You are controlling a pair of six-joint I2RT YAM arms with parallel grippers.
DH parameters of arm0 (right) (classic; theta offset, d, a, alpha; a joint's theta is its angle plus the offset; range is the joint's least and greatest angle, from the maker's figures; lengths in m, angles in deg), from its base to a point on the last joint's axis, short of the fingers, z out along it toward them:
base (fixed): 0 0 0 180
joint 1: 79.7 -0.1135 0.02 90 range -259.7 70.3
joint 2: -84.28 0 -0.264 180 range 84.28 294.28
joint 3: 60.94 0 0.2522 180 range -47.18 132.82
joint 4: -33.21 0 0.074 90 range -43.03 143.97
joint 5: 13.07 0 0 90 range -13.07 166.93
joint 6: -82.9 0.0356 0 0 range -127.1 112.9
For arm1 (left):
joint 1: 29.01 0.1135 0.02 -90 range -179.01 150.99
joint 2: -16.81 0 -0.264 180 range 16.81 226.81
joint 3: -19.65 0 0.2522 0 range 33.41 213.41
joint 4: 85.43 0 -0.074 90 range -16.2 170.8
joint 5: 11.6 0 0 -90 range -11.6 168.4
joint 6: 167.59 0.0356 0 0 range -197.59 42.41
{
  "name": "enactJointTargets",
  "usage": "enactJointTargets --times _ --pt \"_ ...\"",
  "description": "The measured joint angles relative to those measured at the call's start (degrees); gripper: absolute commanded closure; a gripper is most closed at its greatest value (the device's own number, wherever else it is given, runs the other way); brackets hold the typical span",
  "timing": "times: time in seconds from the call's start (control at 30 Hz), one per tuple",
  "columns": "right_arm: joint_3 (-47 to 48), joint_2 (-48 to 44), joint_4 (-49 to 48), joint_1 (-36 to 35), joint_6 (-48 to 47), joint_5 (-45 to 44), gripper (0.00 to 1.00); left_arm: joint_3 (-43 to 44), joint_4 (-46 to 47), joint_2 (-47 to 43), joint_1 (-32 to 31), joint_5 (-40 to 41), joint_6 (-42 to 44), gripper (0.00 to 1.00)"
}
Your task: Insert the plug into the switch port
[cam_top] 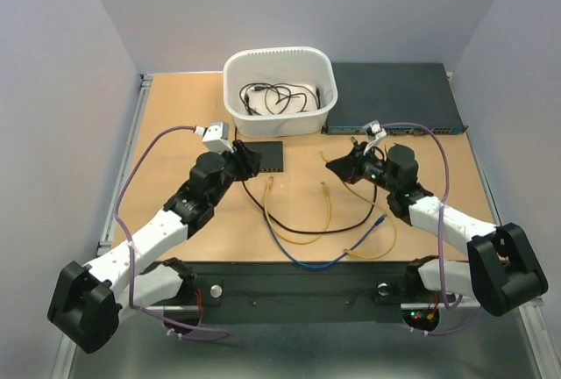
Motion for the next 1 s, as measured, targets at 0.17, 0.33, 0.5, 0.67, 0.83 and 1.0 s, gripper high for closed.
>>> enactJointTargets --times 0.17,0.33,0.5,0.67,0.83,1.0 --pt "-1.64 -0.07 -5.33 -2.45 2.1 6.86 1.0 -1.05 0.83 -0.24 4.26 1.84 -1.33 0.44" --pt "-2.86 0.04 -6.99 -4.52 3.06 9.22 1.0 -2.05 1.44 4.66 11.06 1.4 -3.43 0.43" --pt "-2.86 1.18 -7.91 -5.95 3.34 8.92 1.0 -3.96 2.97 9.64 17.11 -1.11 -5.03 0.43" --pt "-2.8 3.41 -7.39 -9.03 3.5 4.07 1.0 -4.07 5.68 14.99 19.41 -2.75 -5.55 0.43" --pt "-1.07 8.02 -4.24 -14.75 2.21 -4.28 1.0 -4.39 10.78 21.42 20.87 -6.01 -6.14 0.43" --pt "0.07 12.28 -2.23 -17.55 1.97 -10.43 0.99 -4.39 14.78 27.36 22.1 -8.79 -6.43 0.44"
